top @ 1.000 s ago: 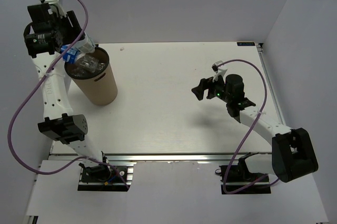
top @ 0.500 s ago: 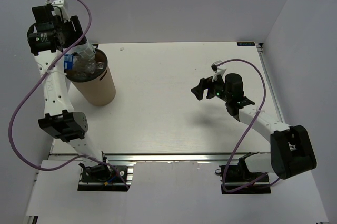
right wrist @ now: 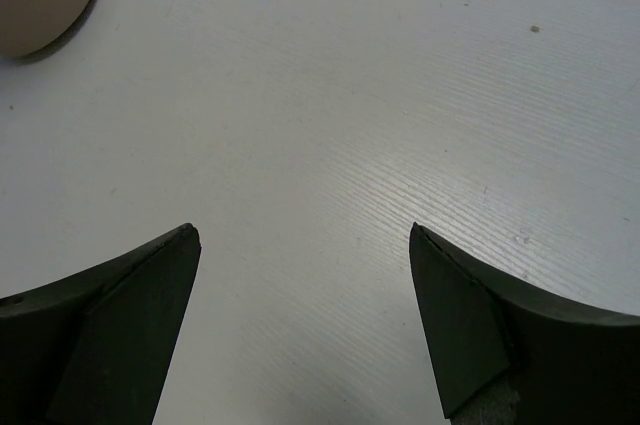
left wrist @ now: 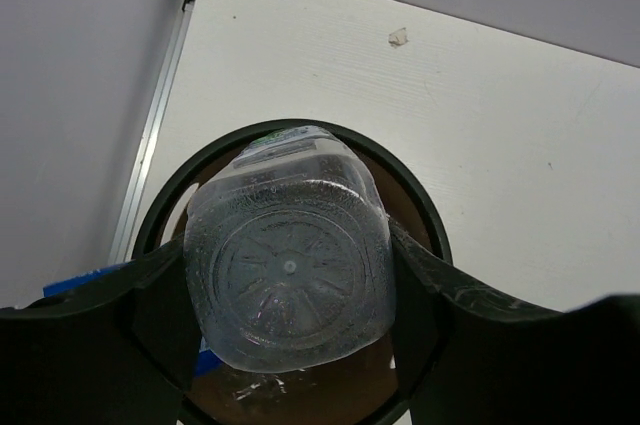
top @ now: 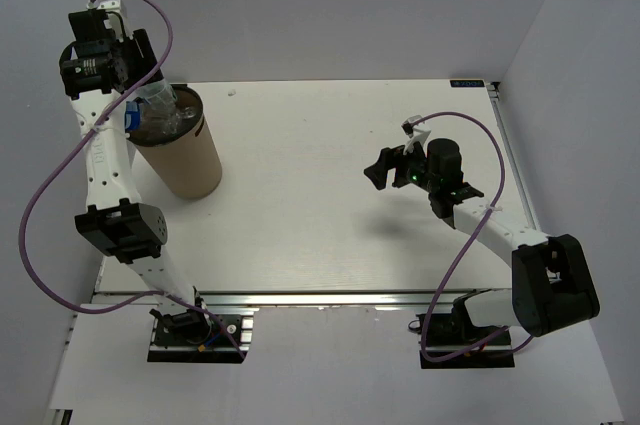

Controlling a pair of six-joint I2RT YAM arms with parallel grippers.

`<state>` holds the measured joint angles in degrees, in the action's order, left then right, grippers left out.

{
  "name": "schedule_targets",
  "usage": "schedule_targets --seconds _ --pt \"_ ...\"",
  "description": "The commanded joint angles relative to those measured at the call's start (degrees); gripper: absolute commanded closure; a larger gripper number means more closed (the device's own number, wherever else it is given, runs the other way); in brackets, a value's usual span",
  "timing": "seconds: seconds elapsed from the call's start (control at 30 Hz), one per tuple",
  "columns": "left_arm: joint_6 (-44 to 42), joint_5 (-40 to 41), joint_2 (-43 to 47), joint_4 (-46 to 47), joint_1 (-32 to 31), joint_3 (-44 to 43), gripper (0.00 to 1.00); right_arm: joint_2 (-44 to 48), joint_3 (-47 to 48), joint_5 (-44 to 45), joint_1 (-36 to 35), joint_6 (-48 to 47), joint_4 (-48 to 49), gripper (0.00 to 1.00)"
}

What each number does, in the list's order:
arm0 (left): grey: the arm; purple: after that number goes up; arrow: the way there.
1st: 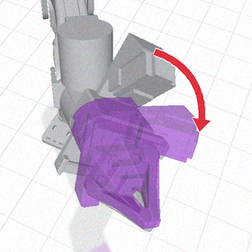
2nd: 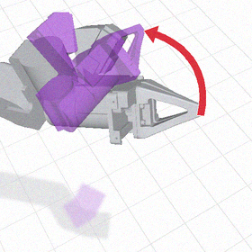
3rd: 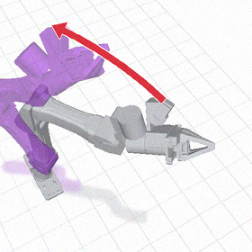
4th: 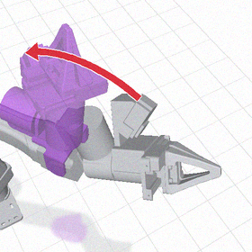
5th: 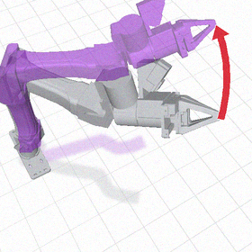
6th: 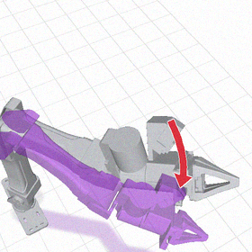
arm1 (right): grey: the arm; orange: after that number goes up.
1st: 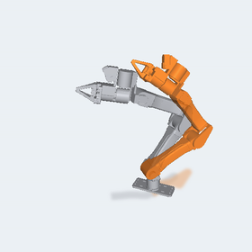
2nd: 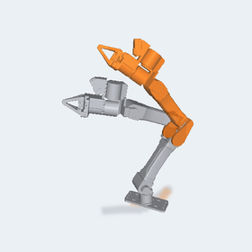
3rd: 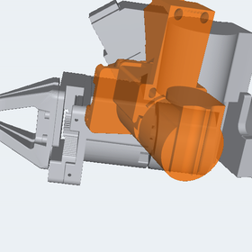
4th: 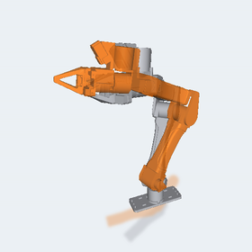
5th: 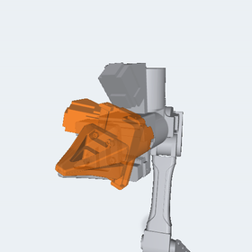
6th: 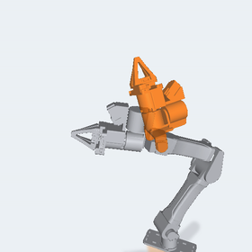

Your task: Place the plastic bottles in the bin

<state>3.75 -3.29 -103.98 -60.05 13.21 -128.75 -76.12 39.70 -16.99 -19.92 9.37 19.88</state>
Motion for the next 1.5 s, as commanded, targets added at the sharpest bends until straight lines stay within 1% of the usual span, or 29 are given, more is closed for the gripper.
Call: schedule_targets --seconds 0.0,0.03,0.07,0.17,0.2,0.27,0.3,0.37,0.43,0.73,0.77,0.8,0.83,0.87,0.9,1.03,1.17,1.3,1.33,1.47 --pt "0.3 5.31 -2.27 -4.37 0.06 3.14 0.9 1.06 1.96 0.03 0.32 0.83 0.95 0.11" --pt "0.29 5.14 -2.28 -4.37 0.15 3.59 0.87 0.97 1.96 -0.14 0.32 0.83 0.95 0.11" --pt "0.12 4.96 -2.36 -4.37 0.15 3.59 0.79 1.06 1.96 -0.41 0.32 0.92 1.04 0.11" --pt "-0.32 3.38 -2.01 -4.55 0.15 2.1 0.72 1.06 1.96 -0.67 0.41 0.92 1.04 0.11" --pt "-0.49 1.55 -1.75 -4.55 0.15 1.58 0.66 1.23 1.96 -0.76 0.41 1.0 1.13 0.11" --pt "-1.2 -0.83 -0.52 -3.94 0.15 1.22 0.63 1.23 1.87 -0.67 0.41 1.01 1.21 0.11" --pt "-1.29 -1.62 0.0 -3.58 0.15 1.31 0.58 1.32 1.87 -0.76 0.41 1.01 1.21 0.11" --pt "-1.72 -4.17 0.97 -2.97 0.15 1.92 0.56 1.23 1.87 -0.67 0.5 1.09 1.3 0.11" --pt "-1.81 -5.15 1.06 -2.79 0.15 2.45 0.51 1.15 1.87 -0.59 0.5 1.09 1.21 0.11" --pt "-0.76 -1.28 -3.77 -4.11 0.06 4.03 0.48 1.76 1.61 -0.32 0.76 1.01 0.86 0.11" --pt "-0.67 -1.37 -3.86 -4.2 0.06 4.03 0.41 1.85 1.61 -0.32 0.76 1.01 0.78 0.11" --pt "-0.59 -1.63 -3.77 -4.11 0.15 3.68 0.37 2.11 1.61 -0.23 0.76 0.83 0.78 0.11" --pt "-0.58 -1.81 -3.6 -4.37 0.15 3.33 0.27 2.29 1.43 -0.32 0.76 0.83 0.86 0.11" --pt "-0.5 -1.98 -3.33 -4.28 0.15 2.89 0.12 2.46 1.43 -0.41 0.76 0.83 0.95 0.11" --pt "-0.58 -2.68 -2.55 -4.2 0.06 2.54 0.1 2.46 1.34 -0.5 0.76 0.92 1.04 0.11" --pt "-0.85 -5.49 -0.44 -3.41 0.06 0.7 0.08 2.38 1.25 -0.67 0.76 0.92 1.39 0.11" --pt "-0.59 -5.5 0.36 -2.44 0.06 -0.18 0.05 2.29 1.25 -0.85 0.85 1.01 1.39 0.11" --pt "0.12 -6.55 -0.87 -2.17 0.06 -1.42 0.05 2.29 1.17 -0.85 0.85 1.01 1.39 0.11" --pt "0.47 -6.55 -1.3 -2.35 0.06 -1.68 0.02 2.29 1.17 -0.85 0.85 1.01 1.39 0.11" --pt "1.17 -6.9 -3.06 -2.79 0.15 -3.61 0.02 2.03 1.17 -1.02 0.85 1.01 1.39 0.11"
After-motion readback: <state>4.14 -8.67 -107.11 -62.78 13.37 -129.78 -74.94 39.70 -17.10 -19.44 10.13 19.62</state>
